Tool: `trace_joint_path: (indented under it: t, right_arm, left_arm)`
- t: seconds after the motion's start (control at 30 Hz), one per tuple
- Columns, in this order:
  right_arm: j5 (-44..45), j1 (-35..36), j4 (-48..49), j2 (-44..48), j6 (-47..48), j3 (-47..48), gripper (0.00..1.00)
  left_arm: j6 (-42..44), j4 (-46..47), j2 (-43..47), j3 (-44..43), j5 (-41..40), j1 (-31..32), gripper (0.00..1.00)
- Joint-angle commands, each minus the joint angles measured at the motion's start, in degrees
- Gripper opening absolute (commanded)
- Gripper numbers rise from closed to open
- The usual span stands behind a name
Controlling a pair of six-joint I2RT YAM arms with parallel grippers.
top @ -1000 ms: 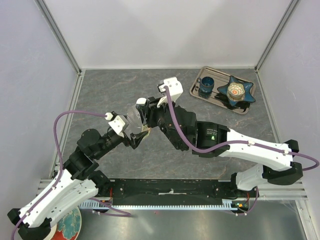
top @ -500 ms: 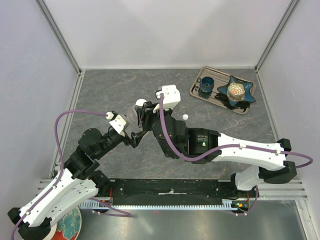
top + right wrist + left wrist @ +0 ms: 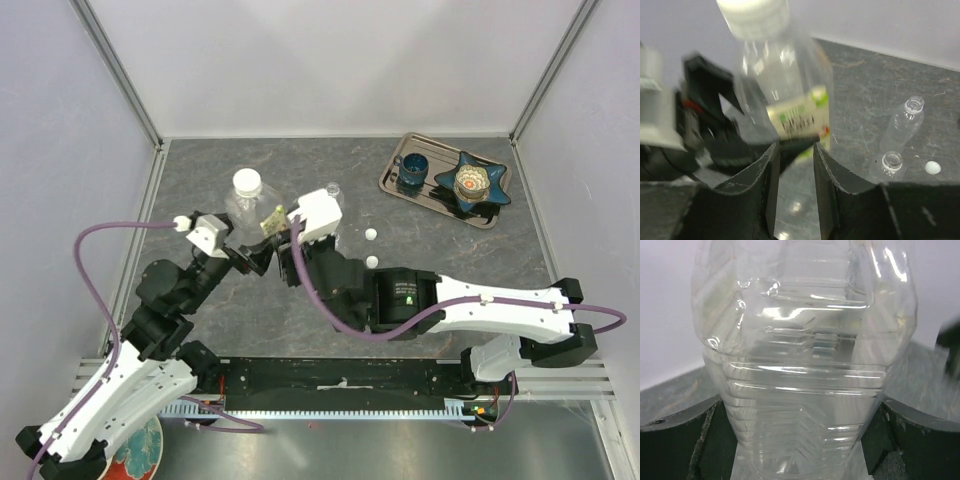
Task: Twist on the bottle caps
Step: Screw the bottle cap onto the plastic bottle.
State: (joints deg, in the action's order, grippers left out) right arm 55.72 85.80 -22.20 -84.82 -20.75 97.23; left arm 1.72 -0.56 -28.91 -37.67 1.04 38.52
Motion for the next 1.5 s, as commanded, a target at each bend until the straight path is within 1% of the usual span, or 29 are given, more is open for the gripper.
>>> trace_joint_path:
  t: [0.0,0.03,0.23,0.33,0.37,0.4,0.43,0.47,0.5,0.57,0.6,0.63,0.7,0.73,0.77,0.8,0.83,0.9,0.93,1.0,1.03,1.07,1.1,1.17,1.23,1.3,1.4,1.47]
  right_arm:
    - [-2.8,1.3,-6.0,-1.0,3.9,-0.6,0.42]
    - [-2.9,1.3,-6.0,-1.0,3.9,-0.6,0.45]
    - [-3.9,1.3,-6.1,0.6,4.0,-1.3,0.49]
    - [-7.6,1.3,-6.1,3.3,6.1,-1.8,0.50]
    - [-12.4,1.1,-6.4,4.3,7.4,-1.6,0.51]
    - [-15.5,0.9,-6.9,5.4,8.7,-1.3,0.54]
    - [-18.5,0.6,-7.9,7.9,10.8,-0.5,0.57]
    - [-21.9,0.2,-8.7,9.1,11.6,0.2,0.62]
    - [-30.3,-0.7,-9.7,10.4,12.3,1.0,0.74]
    - [-33.1,-2.5,-12.5,13.1,13.9,3.4,0.86]
    - [-35.3,-3.2,-13.0,14.0,14.4,4.1,0.98]
    - [-36.4,-4.4,-13.0,15.5,15.2,5.0,0.98]
    - [-39.2,-6.0,-13.0,16.7,17.7,5.9,0.98]
    - [-42.1,-7.7,-13.4,16.8,18.3,7.5,0.98]
    - [-44.2,-8.9,-13.7,16.7,18.9,8.6,0.98]
    - [-47.4,-10.0,-14.4,15.5,19.9,10.0,0.98]
    - [-53.3,-12.2,-15.7,14.6,20.3,13.3,0.98]
    - [-61.3,-14.1,-17.1,11.4,22.1,16.9,0.98]
    - [-67.4,-15.6,-19.5,9.9,22.9,21.0,0.98]
    - [-71.9,-18.5,-21.4,6.2,24.3,25.0,0.98]
    - [-75.6,-19.9,-22.3,5.2,24.4,27.9,0.98]
    - [-82.1,-21.4,-22.4,4.2,24.4,29.1,0.98]
    - [-85.7,-23.9,-22.3,2.5,24.2,30.1,0.98]
    - [-92.8,-25.8,-22.4,1.1,23.4,31.9,0.98]
    - [-95.7,-27.2,-22.4,-0.9,23.2,32.3,0.98]
    - [-99.1,-27.4,-22.2,-1.8,23.4,32.1,0.98]
    - [-102.7,-27.4,-21.1,-2.0,23.3,31.0,0.98]
    - [-104.2,-27.4,-18.7,-1.5,22.3,28.7,0.98]
  left_arm:
    - [-6.0,12.6,1.6,-3.7,-4.7,-1.3,0.02]
    - [-6.0,12.6,1.6,-3.8,-4.4,-1.3,0.02]
    - [-6.2,12.1,1.9,-3.7,-4.0,-1.7,0.02]
    - [-6.4,11.5,1.8,-3.5,-2.9,-1.8,0.02]
    - [-6.4,11.3,1.9,-3.4,-2.4,-1.8,0.02]
    - [-6.6,10.6,2.1,-3.0,-1.9,-1.8,0.02]
    - [-7.0,10.1,2.4,-2.8,-1.4,-1.8,0.02]
    - [-7.2,9.6,2.4,-2.5,1.0,-1.8,0.02]
    - [-8.2,9.2,2.5,-1.9,2.3,-1.8,0.02]
    - [-9.3,8.2,2.9,-1.2,7.8,-1.8,0.02]
    - [-10.6,8.0,2.9,-0.7,10.4,-1.8,0.02]
    - [-11.2,7.9,2.8,-0.2,15.6,-1.8,0.02]
    - [-13.0,8.1,2.4,0.3,22.7,-1.8,0.02]
    - [-13.7,8.1,2.0,0.4,29.2,-1.8,0.02]
    - [-14.3,8.8,1.6,0.7,32.5,-1.8,0.02]
    - [-14.7,9.3,1.2,0.8,35.8,-1.8,0.02]
    - [-15.1,9.6,0.9,0.8,40.9,-1.8,0.02]
    - [-15.6,11.0,-0.3,0.5,44.9,-1.7,0.03]
    - [-15.5,11.5,-0.6,0.4,48.2,-1.8,0.04]
    - [-15.0,13.3,-1.8,-0.1,51.6,-1.7,0.04]
    - [-14.9,13.9,-2.1,-0.4,54.4,-1.7,0.05]
    - [-15.0,14.3,-2.4,-0.6,55.5,-1.7,0.05]
    - [-15.0,14.8,-2.8,-1.0,56.3,-1.7,0.05]
    - [-14.9,15.2,-3.1,-1.4,58.6,-1.6,0.06]
    - [-14.9,15.3,-3.3,-1.8,60.9,-1.6,0.06]
    - [-15.6,15.5,-3.2,-2.1,61.5,-1.6,0.06]
    - [-16.0,15.6,-3.0,-2.1,61.7,-1.6,0.06]
    - [-16.5,15.8,-2.9,-2.0,61.3,-1.6,0.06]
